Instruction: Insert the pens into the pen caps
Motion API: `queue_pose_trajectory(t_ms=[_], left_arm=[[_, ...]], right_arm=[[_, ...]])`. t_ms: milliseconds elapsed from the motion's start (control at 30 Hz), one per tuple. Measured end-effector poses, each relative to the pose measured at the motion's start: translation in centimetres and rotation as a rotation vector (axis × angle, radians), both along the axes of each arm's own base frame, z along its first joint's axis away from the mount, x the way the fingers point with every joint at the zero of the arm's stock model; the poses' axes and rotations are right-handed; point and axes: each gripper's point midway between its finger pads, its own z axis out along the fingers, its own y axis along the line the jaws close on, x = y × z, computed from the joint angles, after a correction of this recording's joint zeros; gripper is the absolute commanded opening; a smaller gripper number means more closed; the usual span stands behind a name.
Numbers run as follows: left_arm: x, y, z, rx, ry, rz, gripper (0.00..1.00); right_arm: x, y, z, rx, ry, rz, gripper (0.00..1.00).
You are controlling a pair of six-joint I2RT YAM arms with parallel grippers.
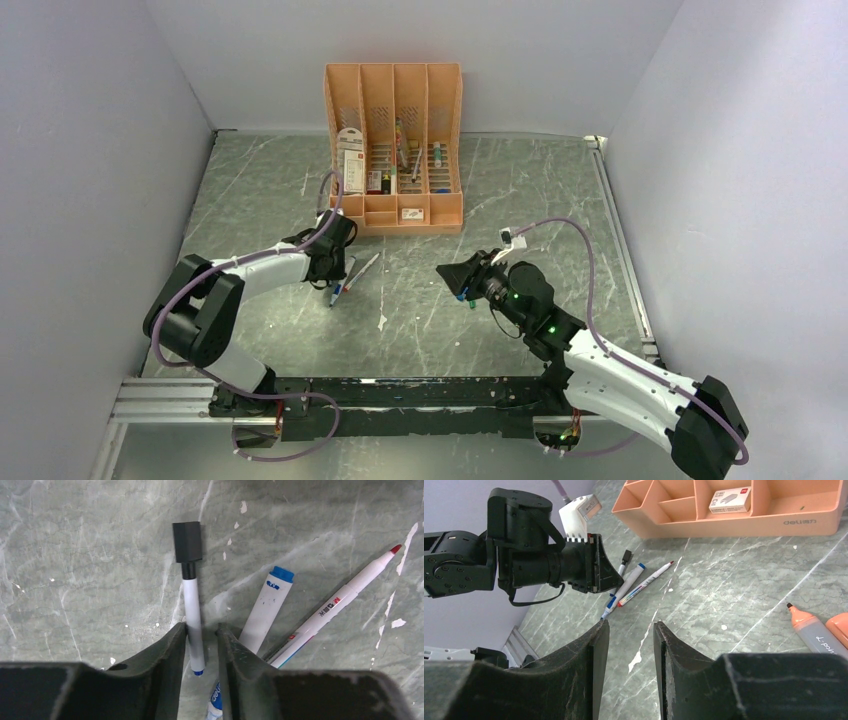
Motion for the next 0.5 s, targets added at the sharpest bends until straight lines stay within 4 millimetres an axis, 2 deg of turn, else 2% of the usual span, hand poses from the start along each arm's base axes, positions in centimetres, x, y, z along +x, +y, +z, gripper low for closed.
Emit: queue_pose_trajectory(t_ms=[333, 400, 500], left_arm=[[0.0, -0.1, 0.3, -0.009, -0.008, 0.006, 0.36], [0.1, 0.0, 1.0, -0.015, -0.024, 0.011, 0.34], [0.4, -0.2, 3.1, -0.044, -0.081, 0.014, 0.26]], right_arm=[[0.0, 0.0, 0.0, 0.000, 0.000, 0.002, 0.37], [0.0, 0.0, 0.0, 0.001, 0.000, 0.002, 0.37], [0.0, 0.0, 0.0, 0.001, 0.000, 0.002, 0.37]])
